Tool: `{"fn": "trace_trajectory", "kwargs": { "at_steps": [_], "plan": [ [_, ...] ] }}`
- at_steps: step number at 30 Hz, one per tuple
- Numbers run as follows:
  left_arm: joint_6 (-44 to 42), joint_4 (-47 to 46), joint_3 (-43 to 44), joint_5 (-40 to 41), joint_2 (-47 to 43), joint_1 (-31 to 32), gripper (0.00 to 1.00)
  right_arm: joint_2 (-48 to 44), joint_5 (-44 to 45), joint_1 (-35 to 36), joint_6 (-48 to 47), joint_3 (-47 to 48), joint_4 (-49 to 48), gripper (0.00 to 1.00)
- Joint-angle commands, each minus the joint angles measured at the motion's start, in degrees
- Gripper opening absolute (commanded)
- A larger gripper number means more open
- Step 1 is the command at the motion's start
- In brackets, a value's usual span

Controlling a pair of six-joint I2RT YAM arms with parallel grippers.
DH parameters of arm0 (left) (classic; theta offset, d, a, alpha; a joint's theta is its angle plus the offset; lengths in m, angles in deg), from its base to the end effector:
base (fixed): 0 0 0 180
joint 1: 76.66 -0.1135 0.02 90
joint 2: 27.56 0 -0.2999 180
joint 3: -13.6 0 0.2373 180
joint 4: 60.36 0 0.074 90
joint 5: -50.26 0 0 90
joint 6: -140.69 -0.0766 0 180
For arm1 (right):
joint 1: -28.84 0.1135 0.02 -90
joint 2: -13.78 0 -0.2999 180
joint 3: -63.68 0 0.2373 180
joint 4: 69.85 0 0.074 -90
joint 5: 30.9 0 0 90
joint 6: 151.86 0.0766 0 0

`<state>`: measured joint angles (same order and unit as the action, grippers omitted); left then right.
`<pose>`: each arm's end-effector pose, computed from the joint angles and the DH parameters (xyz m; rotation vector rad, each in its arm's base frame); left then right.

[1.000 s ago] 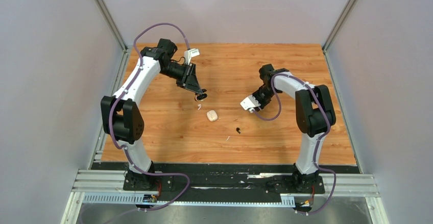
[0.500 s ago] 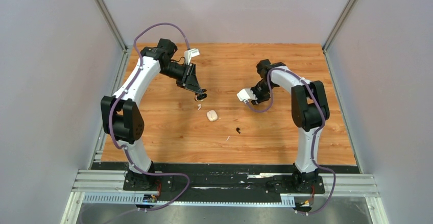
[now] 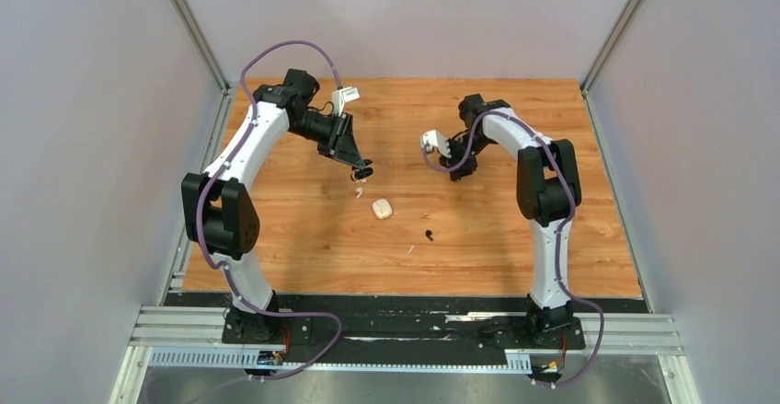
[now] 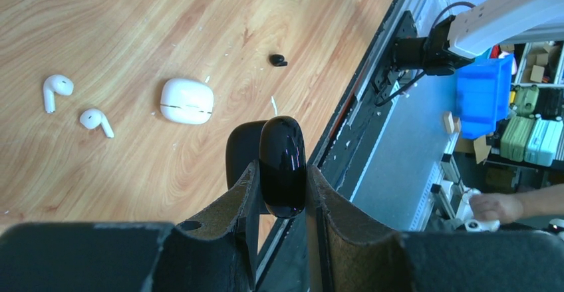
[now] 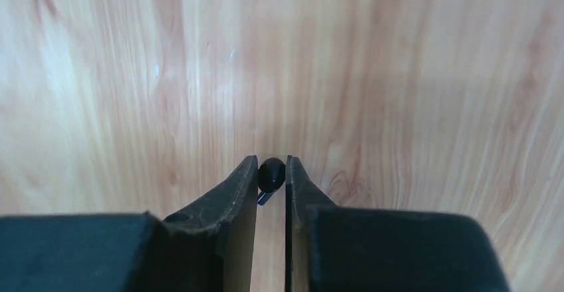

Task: Insert the wireless bluetooth earbuds into the charging case
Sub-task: Pick up the earbud from the center of the board, then place the earbud in the charging case.

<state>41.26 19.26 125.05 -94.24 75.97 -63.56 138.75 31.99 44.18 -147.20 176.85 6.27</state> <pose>0.3388 -0.1429 0.3253 0.7069 2.4642 -1.3283 0.4048 0.1472 0.1686 -2.1589 1.7740 0.5227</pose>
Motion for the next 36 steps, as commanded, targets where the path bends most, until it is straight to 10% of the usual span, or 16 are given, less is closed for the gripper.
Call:
{"fn": "trace_trajectory", "kwargs": {
  "at_steps": [1,8,15,22,36],
  "plan": [
    [3.84,-4.46,-0.51,1.29,-1.77,-0.08,0.0,-0.14,-13.96,-1.9,38.18,9.34,-0.01,0.0],
    [20.36,-29.32,-9.89,13.81,-8.11,2.05,0.0,-18.83,-12.41,-3.09,80.98,-1.34,-28.64,0.0],
    [31.52,-48.08,-9.56,21.55,-6.93,4.44,0.0,-32.41,5.59,2.5,95.13,-11.18,-48.93,0.0],
    [36.4,-54.43,-7.57,23.0,-5.01,6.19,0.0,-38.72,10.92,10.78,87.03,-22.48,-66.87,0.0],
    [29.78,-47.64,-3.17,0.1,-2.65,6.85,0.0,-42.24,12.13,16.51,74.41,-31.57,-79.82,0.0]
  ]
}}
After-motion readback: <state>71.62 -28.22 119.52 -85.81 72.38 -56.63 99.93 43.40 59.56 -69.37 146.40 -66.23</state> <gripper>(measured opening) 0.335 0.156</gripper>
